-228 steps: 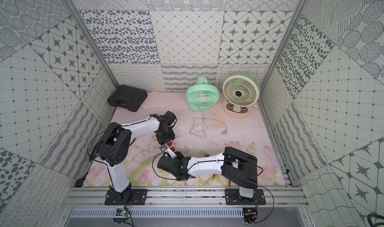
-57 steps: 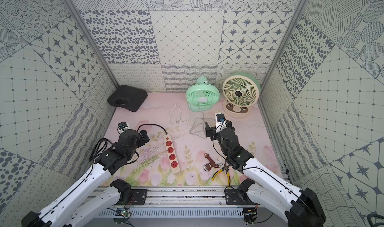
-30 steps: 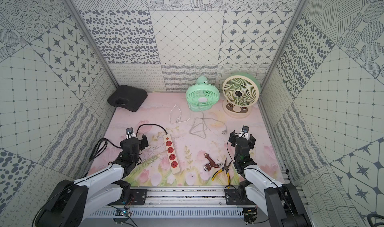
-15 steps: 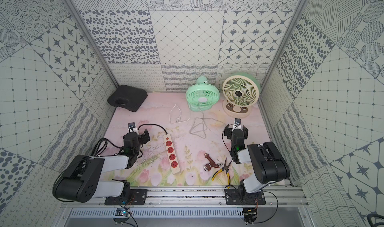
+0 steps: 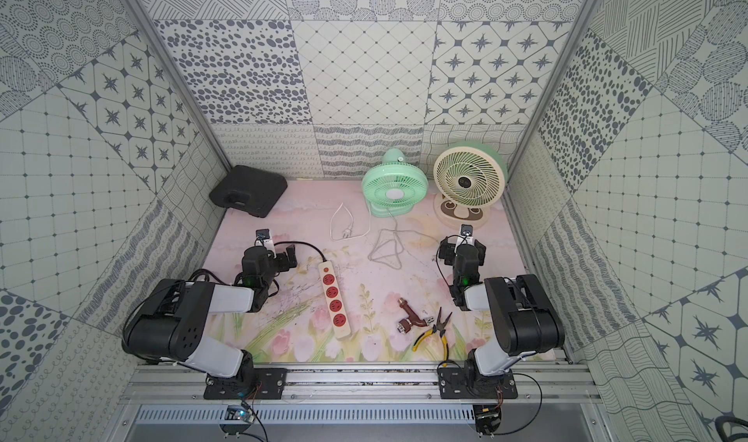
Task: Unplug the desk fan from the power strip
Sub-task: Reset both arms
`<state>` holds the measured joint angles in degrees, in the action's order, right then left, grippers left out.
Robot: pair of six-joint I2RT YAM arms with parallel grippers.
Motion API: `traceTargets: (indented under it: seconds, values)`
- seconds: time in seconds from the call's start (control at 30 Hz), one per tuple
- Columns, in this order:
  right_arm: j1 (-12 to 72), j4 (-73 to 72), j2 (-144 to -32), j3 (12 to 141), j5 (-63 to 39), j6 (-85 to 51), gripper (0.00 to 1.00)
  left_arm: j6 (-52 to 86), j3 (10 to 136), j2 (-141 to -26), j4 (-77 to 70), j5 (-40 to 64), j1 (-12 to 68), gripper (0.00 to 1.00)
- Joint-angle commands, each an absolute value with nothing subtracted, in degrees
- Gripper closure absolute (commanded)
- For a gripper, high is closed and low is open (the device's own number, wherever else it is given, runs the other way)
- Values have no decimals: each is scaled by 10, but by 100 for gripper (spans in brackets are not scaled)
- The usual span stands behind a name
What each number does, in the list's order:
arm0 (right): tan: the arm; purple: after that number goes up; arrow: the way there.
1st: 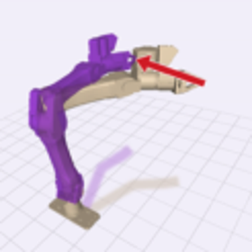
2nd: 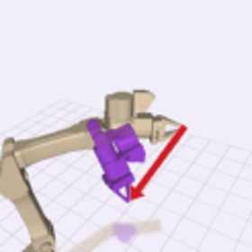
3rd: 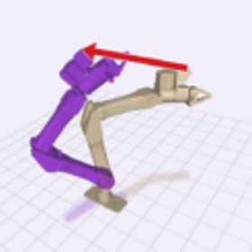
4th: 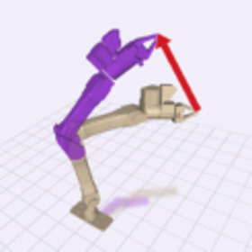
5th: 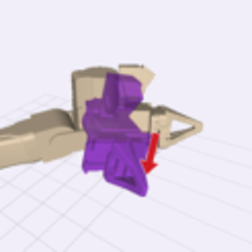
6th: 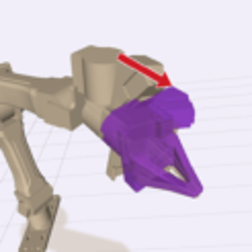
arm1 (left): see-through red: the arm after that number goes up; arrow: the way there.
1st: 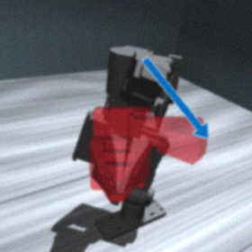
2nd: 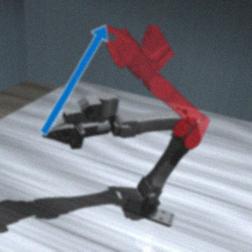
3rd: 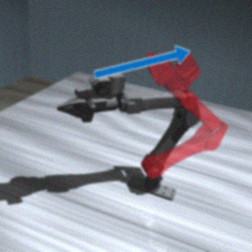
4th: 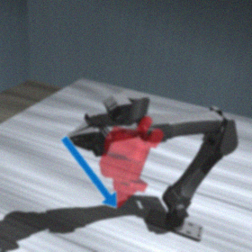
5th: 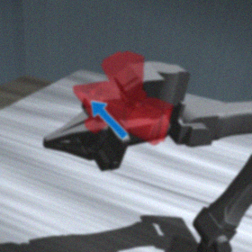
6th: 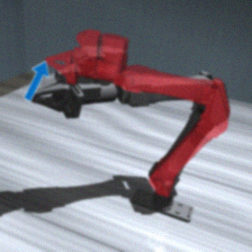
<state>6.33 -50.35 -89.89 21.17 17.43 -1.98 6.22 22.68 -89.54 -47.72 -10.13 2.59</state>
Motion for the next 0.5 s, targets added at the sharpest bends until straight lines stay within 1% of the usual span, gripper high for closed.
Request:
traceTargets:
  seconds: [0.0, 0.13, 0.23, 0.47]
  values:
    - [62, -518, -891, 218, 170, -24, 3, 31, 242, -897, -467, -13, 19, 1]
    - [62, -515, -892, 219, 168, -24, 3, 31, 243, -897, -467, -12, 19, 1]
    - [51, -497, -890, 226, 142, -30, 3, 31, 244, -897, -463, -10, 19, 1]
    - [54, -509, -890, 221, 146, -24, 3, 31, 242, -897, -467, -10, 19, 2]
